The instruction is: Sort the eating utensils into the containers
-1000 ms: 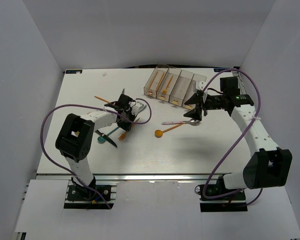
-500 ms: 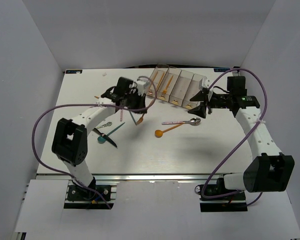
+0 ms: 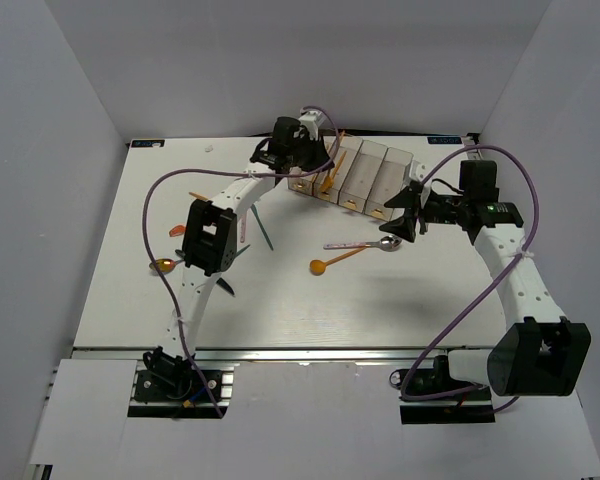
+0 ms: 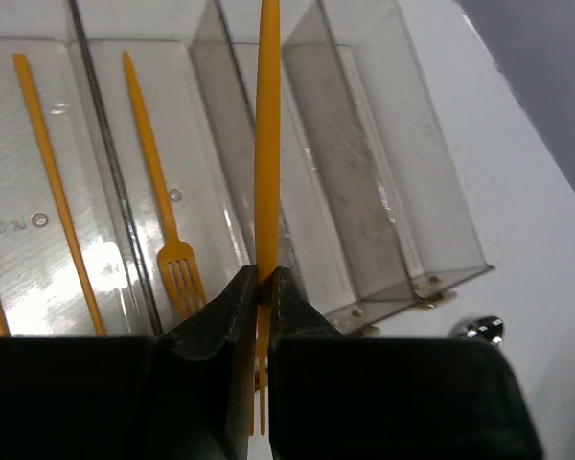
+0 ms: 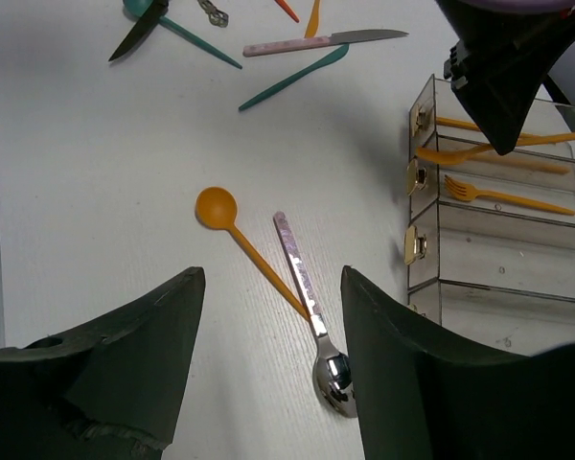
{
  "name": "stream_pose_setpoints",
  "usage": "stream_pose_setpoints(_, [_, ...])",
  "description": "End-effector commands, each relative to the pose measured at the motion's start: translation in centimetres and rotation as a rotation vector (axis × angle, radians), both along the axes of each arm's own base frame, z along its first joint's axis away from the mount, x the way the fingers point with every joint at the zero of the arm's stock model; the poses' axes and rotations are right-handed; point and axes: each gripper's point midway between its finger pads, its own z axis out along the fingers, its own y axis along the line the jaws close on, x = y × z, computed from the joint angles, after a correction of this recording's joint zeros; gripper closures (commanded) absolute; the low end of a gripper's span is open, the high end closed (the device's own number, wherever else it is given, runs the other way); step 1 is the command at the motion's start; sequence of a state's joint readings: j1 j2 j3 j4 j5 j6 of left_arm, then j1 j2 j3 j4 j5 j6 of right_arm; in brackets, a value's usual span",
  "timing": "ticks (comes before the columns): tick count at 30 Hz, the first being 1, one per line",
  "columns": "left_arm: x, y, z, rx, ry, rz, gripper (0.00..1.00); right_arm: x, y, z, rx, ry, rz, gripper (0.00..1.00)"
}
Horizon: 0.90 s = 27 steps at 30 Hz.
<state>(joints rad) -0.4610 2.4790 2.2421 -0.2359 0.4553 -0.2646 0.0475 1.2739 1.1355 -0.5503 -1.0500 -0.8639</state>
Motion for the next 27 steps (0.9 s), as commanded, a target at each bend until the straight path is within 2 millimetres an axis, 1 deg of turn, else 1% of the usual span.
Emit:
stream_pose_setpoints(1, [2.3,-0.9,5.9,-0.105,-0.149,0.075,0.95,-0.1,-0.1,0.8,0.021,-0.028,-0.008,0.35])
stream_pose_setpoints(2, [2.9,-0.9,5.3,-0.101,-0.156,0.103,0.95,-0.2,0.0,0.7,0.024,-0.023,-0.008,0.35])
stream_pose_setpoints(3, [3.1,-1.3,5.3,-0.107,-0.172,0.109,0.95,-0.2,0.0,0.6,0.027,-0.014,-0.011,0.35])
stream_pose_setpoints(5, [3.6,-1.2,5.0,-0.099,-0.186,0.135,0.94,-0.3,0.0,0.7,0.030,-0.016,-0.012,0.35])
stream_pose_setpoints(7, [3.7,-1.4,4.2,-0.082,-0.190,0.141,0.93,-0.4,-0.1,0.4,0.030,-0.010,-0.015,0.35])
stream_pose_setpoints(8, [3.7,-1.4,3.7,-0.070,-0.187,0.148,0.89,-0.5,0.0,0.3,0.031,-0.006,-0.013,0.35])
stream_pose_setpoints(10, [3.5,-1.5,3.0,-0.059,-0.178,0.142,0.88,-0.5,-0.1,0.1,0.029,-0.003,-0.017,0.35])
stream_pose_setpoints(13, [3.1,-1.7,1.9,-0.049,-0.157,0.131,0.84,-0.4,-0.1,-0.1,0.031,0.003,-0.017,0.35])
stream_pose_setpoints(17, [2.9,-2.0,1.3,-0.030,-0.155,0.131,0.69,-0.3,-0.1,0.1,0.034,0.001,-0.019,0.35])
stream_pose_setpoints(18, [2.9,-1.9,1.0,-0.020,-0.152,0.136,0.60,-0.4,-0.1,0.1,0.035,0.002,-0.018,0.35])
stream_pose_setpoints(19, [2.8,-1.9,1.0,-0.016,-0.148,0.138,0.57,-0.3,-0.1,0.1,0.035,0.001,-0.018,0.35])
stream_pose_setpoints(20, [2.9,-1.8,1.1,-0.014,-0.151,0.140,0.55,-0.4,-0.1,0.1,0.034,0.002,-0.019,0.35])
stream_pose_setpoints(21, [2.7,-1.8,1.3,-0.013,-0.147,0.140,0.46,-0.4,-0.1,0.1,0.034,-0.001,-0.019,0.35])
stream_pose_setpoints(22, [2.8,-1.6,1.8,-0.013,-0.155,0.147,0.43,-0.4,-0.1,0.0,0.033,0.003,-0.022,0.35])
stream_pose_setpoints(25, [2.7,-1.5,3.5,-0.018,-0.174,0.152,0.40,-0.5,-0.1,0.0,0.032,0.000,-0.023,0.35])
stream_pose_setpoints(26, [2.6,-1.4,5.0,-0.031,-0.191,0.156,0.39,-0.5,-0.2,-0.1,0.030,0.002,-0.024,0.35])
stream_pose_setpoints(27, [2.4,-1.1,5.6,-0.027,-0.192,0.160,0.39,-0.5,-0.2,-0.1,0.028,0.000,-0.026,0.35])
